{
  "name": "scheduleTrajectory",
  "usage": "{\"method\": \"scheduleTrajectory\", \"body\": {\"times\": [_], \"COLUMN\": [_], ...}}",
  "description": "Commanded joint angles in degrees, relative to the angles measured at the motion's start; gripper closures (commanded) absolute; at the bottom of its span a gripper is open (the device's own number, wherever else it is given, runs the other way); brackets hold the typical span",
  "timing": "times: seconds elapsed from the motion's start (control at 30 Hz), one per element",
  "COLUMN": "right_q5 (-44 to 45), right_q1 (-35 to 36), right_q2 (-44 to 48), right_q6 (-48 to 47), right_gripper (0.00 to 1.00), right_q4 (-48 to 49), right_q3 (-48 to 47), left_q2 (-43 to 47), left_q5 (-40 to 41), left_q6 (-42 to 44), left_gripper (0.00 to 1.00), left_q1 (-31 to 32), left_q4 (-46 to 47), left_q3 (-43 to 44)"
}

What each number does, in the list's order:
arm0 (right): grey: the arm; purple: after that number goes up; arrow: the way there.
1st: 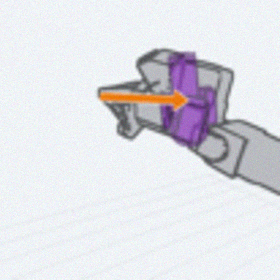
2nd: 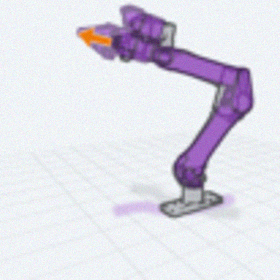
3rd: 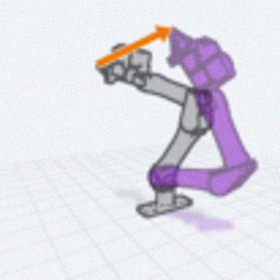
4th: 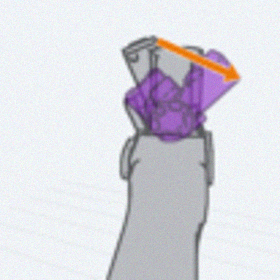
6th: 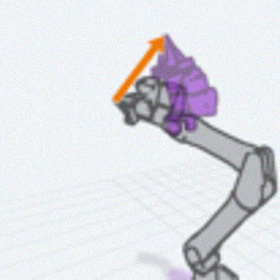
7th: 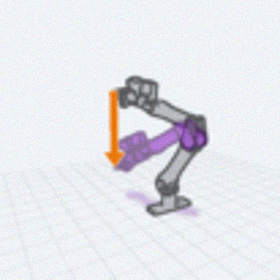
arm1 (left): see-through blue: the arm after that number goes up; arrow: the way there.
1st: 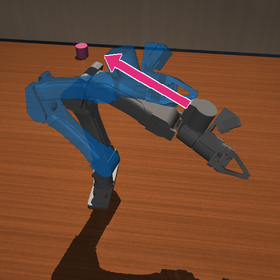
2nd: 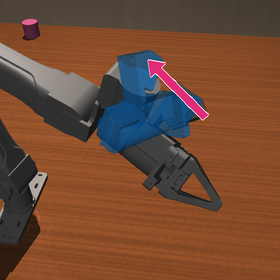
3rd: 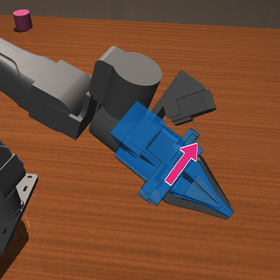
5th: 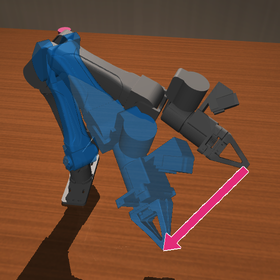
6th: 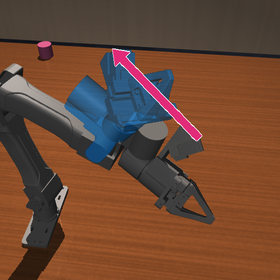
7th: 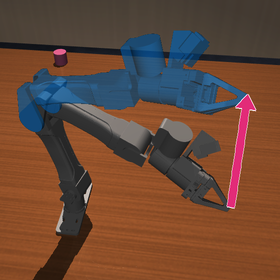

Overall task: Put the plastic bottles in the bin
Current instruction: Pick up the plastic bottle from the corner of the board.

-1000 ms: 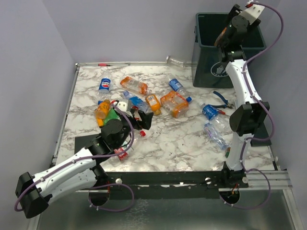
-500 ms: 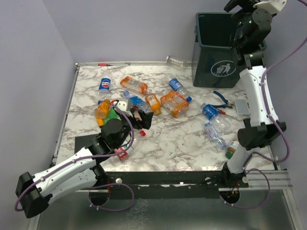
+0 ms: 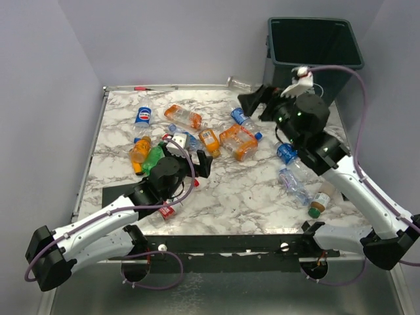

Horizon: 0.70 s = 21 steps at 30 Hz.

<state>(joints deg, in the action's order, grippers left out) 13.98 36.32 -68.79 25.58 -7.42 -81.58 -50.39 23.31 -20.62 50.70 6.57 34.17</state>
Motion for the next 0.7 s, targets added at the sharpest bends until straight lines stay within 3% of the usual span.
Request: {"method": "scheduleTrajectory", "body": {"times": [0.0,0.13,0.3,0.4,0.57,0.67], "right_q5": [6.9,6.4,5.3,4.6,1.9,-0.3], "right_q1": [1.2,1.2,1.2,1.2,1.1,1.2], "right_q2": [4.0,10.4,18.3,20.9,19.6,17.7], "right_q6": [6.0,12.4,16.3,16.8,17.4,17.8], "right_gripper": [0.02,0.0,0.0,0.0,0.0,0.0], "right_q4": [-13.2,-13.4,-14.1,-13.4,-9.9,-9.0], "right_q3": [13.8,27.8,40.7,44.8,46.6,46.3], "left_q2": [-2.3,-4.9,-10.0,-13.2,-20.4,-26.9], "left_q5": [-0.3,0.4,7.1,9.7,12.5,9.8], "left_q6": [0.1,-2.5,-10.3,-12.7,-14.0,-12.8], "left_gripper": [0.01,0.01,0.01,0.01,0.01,0.01], "left_q1": [-0.1,-0.1,-0.1,-0.1,0.4,1.1], "left_q4": [-4.3,-12.4,-35.0,-44.3,-50.8,-51.6], "left_q3": [3.9,6.5,12.9,15.3,16.8,18.7]}}
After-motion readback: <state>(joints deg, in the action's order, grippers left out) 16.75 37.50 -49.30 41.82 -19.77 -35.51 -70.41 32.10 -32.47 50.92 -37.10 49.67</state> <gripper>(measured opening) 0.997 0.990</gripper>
